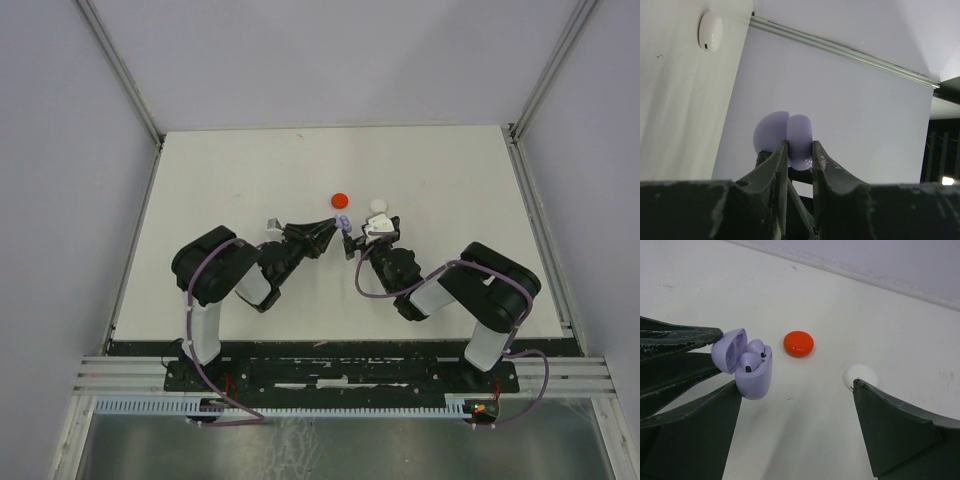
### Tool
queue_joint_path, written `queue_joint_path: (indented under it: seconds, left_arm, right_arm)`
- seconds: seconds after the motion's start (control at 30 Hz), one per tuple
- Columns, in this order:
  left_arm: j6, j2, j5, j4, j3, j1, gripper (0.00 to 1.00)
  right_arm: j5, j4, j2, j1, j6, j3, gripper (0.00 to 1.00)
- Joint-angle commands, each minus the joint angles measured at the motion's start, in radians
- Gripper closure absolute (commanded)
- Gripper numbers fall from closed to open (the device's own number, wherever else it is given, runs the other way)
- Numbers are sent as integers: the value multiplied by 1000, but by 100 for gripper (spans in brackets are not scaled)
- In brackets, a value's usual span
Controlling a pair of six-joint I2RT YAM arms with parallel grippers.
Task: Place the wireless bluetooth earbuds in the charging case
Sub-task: Close the charging case.
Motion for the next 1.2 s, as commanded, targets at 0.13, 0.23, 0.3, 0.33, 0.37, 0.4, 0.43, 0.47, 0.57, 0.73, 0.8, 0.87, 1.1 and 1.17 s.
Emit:
queue_joint_path:
  seconds: [0.13, 0.23, 0.3, 0.33, 0.37, 0.4, 0.43, 0.47, 0.57, 0.73, 0.8, 0.87, 1.1, 1.17]
  left_arm:
    - [-29, 23, 14, 118, 12, -3, 97]
    - [-28, 21, 18, 117, 15, -4, 97]
    - [-27, 21, 20, 118, 15, -4, 97]
    - [-27, 20, 20, 118, 16, -4, 97]
    - [-28, 20, 21, 118, 15, -3, 97]
    - [-28, 18, 21, 117, 16, -4, 97]
    - [-28, 18, 23, 118, 15, -3, 97]
    - [-28, 16, 23, 118, 14, -4, 97]
    - [-28, 13, 26, 117, 12, -4, 97]
    - [-31, 11, 36, 121, 9, -3, 97]
    - [-31, 12, 37, 122, 7, -4, 97]
    - [-32, 12, 37, 125, 9, -4, 97]
    - [-33, 13, 48, 125, 15, -4, 97]
    - [-34, 14, 55, 125, 18, -4, 97]
  right_arm:
    - [-36, 12, -45, -2, -1, 4, 1]
    - [-62, 0, -34, -2, 11, 16, 1]
    - [-79, -17, -30, 0, 19, 25, 1]
    - [-85, -29, -29, 0, 22, 29, 1]
    - [-88, -39, -29, 0, 24, 32, 1]
    - [-89, -49, -30, 1, 24, 37, 1]
    - [-85, -59, -30, 2, 24, 41, 1]
    - [-71, -67, -27, 1, 21, 43, 1]
    - [7, -45, -21, 1, 3, 38, 1]
    - [63, -21, -27, 2, -55, 24, 0]
    - [65, -25, -31, 1, -60, 21, 1]
    - [68, -25, -33, 2, -68, 19, 1]
    - [104, 9, -40, 2, -106, 8, 0]
    - [104, 16, -43, 2, -112, 7, 0]
